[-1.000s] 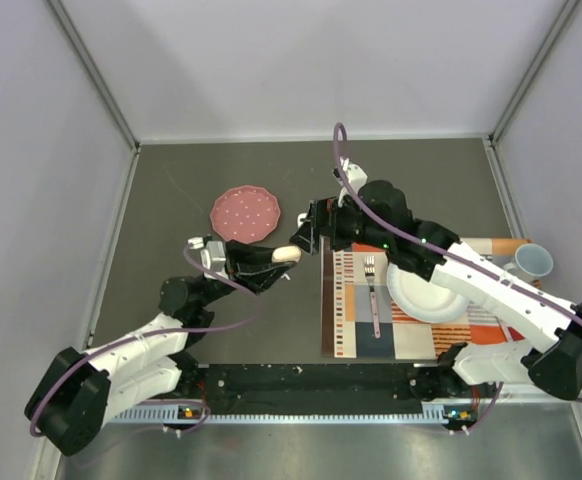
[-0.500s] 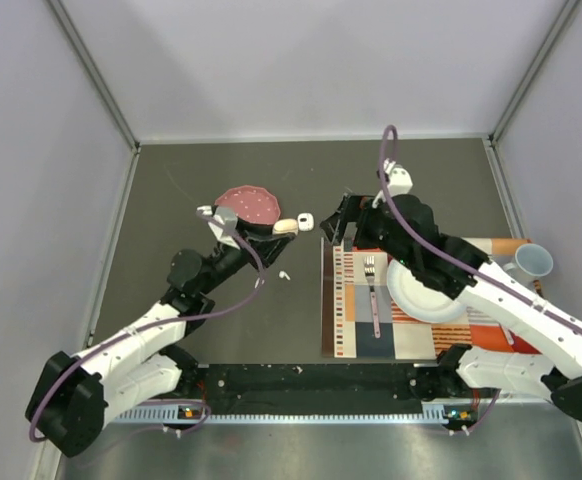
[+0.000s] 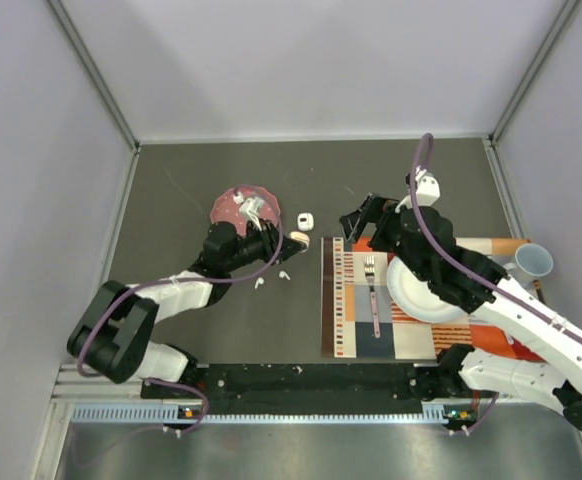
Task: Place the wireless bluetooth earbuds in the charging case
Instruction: Place the charging case with the earbuds at the center of the board.
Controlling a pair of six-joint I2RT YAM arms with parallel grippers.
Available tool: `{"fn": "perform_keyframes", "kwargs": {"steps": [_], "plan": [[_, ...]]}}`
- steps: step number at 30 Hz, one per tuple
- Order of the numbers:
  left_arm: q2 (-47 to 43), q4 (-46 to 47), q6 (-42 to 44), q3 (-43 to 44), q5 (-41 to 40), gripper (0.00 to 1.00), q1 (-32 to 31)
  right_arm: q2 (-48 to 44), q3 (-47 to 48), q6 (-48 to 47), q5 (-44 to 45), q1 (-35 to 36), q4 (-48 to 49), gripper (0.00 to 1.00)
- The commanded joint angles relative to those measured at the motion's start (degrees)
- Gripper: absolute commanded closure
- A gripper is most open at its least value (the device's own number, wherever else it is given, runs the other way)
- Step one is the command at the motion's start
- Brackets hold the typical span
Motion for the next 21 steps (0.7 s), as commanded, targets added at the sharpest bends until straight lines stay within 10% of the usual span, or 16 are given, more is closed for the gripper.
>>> {"fn": "perform_keyframes", "kwargs": {"steps": [1,21], "plan": [[4.4,5.9,-6.5,2.8,2.7,1.00,0.2,-1.6,-0.3,0.2,2.0,-0.2,0.7,0.01],[16.4,-1.8,-9.4,7.1,-2.7,0.96,0.2,-0.7,-0.2,-1.3,1.5,-0.9,0.7,0.01]]}}
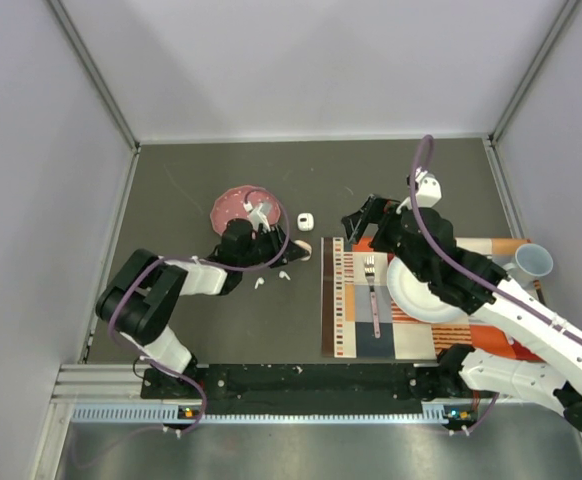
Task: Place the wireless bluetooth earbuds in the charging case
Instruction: Place the charging case with the earbuds at the center of the board.
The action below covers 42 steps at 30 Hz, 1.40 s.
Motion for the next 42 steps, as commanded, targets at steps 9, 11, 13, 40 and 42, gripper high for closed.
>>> {"fn": "perform_keyframes", "kwargs": {"steps": [9,11,13,40,42], "plan": [[3.3,-6.7,-0.7,5.5,-5.9,0.92,0.2,0.9,0.8,-1.7,0.0,-1.8,0.9,0.01],[3.5,-7.0,-0.5,5.7,-6.9,0.92,0.3,1.2,0.8,-1.8,-0.4,-2.0,0.8,0.01],[4.2,-9.0,-0.4,6.4,-7.4,0.92,0.2,1.5,0.9,-1.8,-0.5,-2.2,0.9,0.01],[8.4,-18.8,3.2,11.8,-8.8,0.66,0.4,3.4,1.5,-2.6,-1.8,-3.4,1.1,0.01],[8.6,-19.5,3.5,12.1,-8.6,0.65,0.5,3.4,1.6,-2.6,-1.9,-3.4,1.1,0.01]]}}
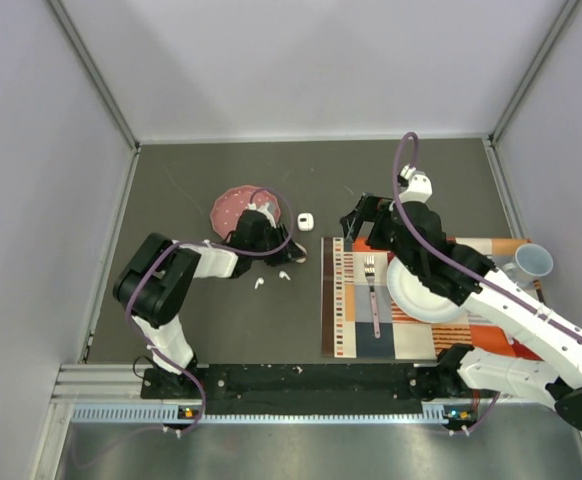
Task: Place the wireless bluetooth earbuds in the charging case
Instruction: Place the charging case with the earbuds at the center of the board.
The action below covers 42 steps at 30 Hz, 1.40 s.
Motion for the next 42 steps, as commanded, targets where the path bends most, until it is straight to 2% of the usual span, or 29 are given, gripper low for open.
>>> {"fn": "perform_keyframes", "kwargs": {"steps": [1,6,26,36,42], "plan": [[0.2,-1.6,2.1,2.2,-1.0,0.64,0.4,-0.5,1.5,-0.5,-0.3,-0.8,1.1,0.01],[-0.2,-2.7,2.8,2.1,-1.2,0.59,0.6,-0.7,1.3,0.0,-0.3,-0.7,1.0,0.01],[-6.7,-10.5,7.1,2.2,-6.4,0.56,1.2,-1.7,0.9,0.4,-1.4,-0.8,1.1,0.01],[-9.2,-12.5,9.0,2.0,-8.6,0.51,1.2,-1.3,1.0,0.3,-2.5,-0.8,1.2,0.01],[-13.5,-14.3,10.2,1.9,-10.2,0.51,1.2,-0.8,1.2,-0.1,-2.4,-0.7,1.3,0.01]]}}
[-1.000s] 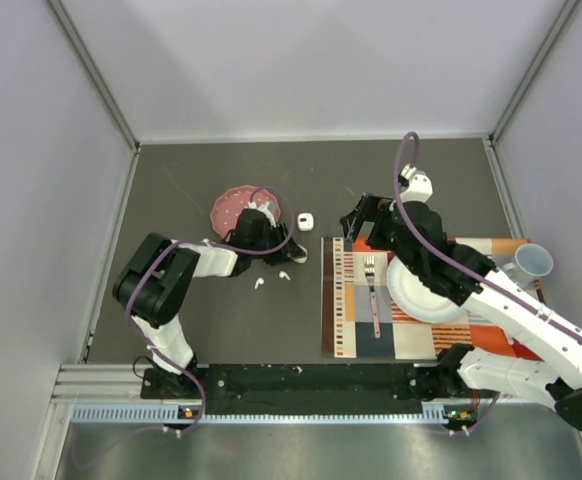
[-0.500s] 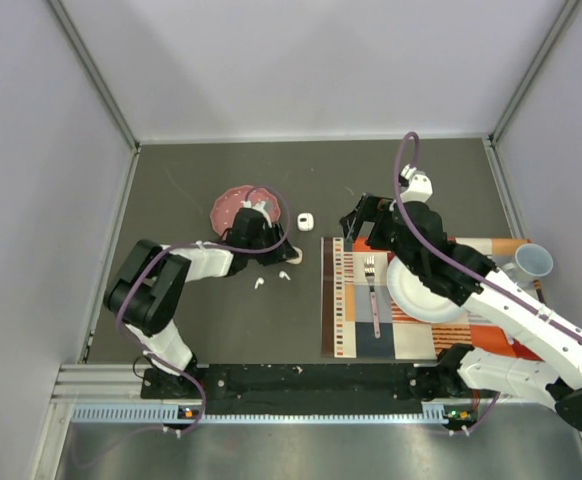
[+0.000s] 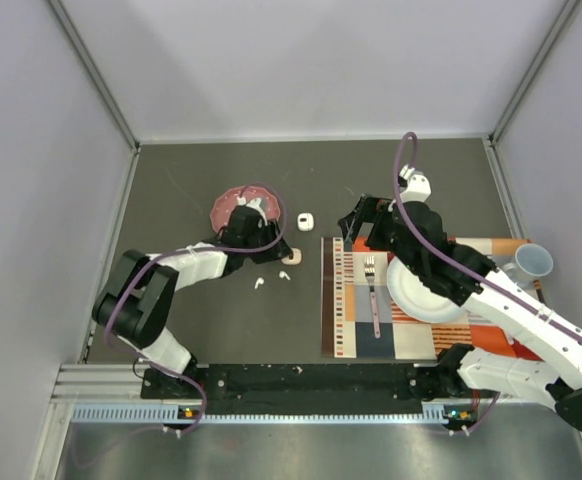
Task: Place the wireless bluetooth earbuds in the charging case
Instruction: Place the charging case with the earbuds at the center of the board, then pick up the charging case from the center of the board.
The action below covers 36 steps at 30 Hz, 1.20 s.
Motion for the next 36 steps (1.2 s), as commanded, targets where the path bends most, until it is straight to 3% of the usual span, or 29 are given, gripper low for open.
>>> {"fn": "perform_keyframes", "kwargs": {"steps": [1,9,17,20,23,25,31,36], "plan": [[-6.7,-1.0,2.1,1.2,-2.3,0.51,0.3,-0.4,1.3,-0.1,-0.2,-0.5,1.3,0.01],[-17.5,-6.5,5.0,0.6,-8.0,0.50,0.3,2.6,2.7,0.4,0.1,-0.5,1.3,0.01],[-35.0,-6.2,7.7,-4.7,-16.5,0.44,0.4,10.9,10.0,-0.9,-0.9,-0.7,1.1,0.01],[-41.6,-6.5,8.3,-7.1,-19.2,0.37,0.5,17.1,14.3,-2.6,-1.6,-0.7,0.8,0.01],[-48.1,-6.4,9.0,-10.0,-22.3,0.21,0.6,24.7,19.0,-6.0,-3.4,-0.8,0.8,0.01],[-52.3,-6.9,10.6,-10.9,-23.7,0.01,0.9,30.7,22.4,-8.3,-4.3,-0.8,0.0,0.01],[-59.6,-11.5,15.5,-8.7,-26.2,0.01,1.4,42.5,29.7,-10.1,-4.4,-0.9,-2.1,0.02],[-62.6,-10.9,18.6,-9.2,-22.1,0.01,1.4,52.8,34.5,-11.6,-1.5,-0.9,-2.2,0.07]]}}
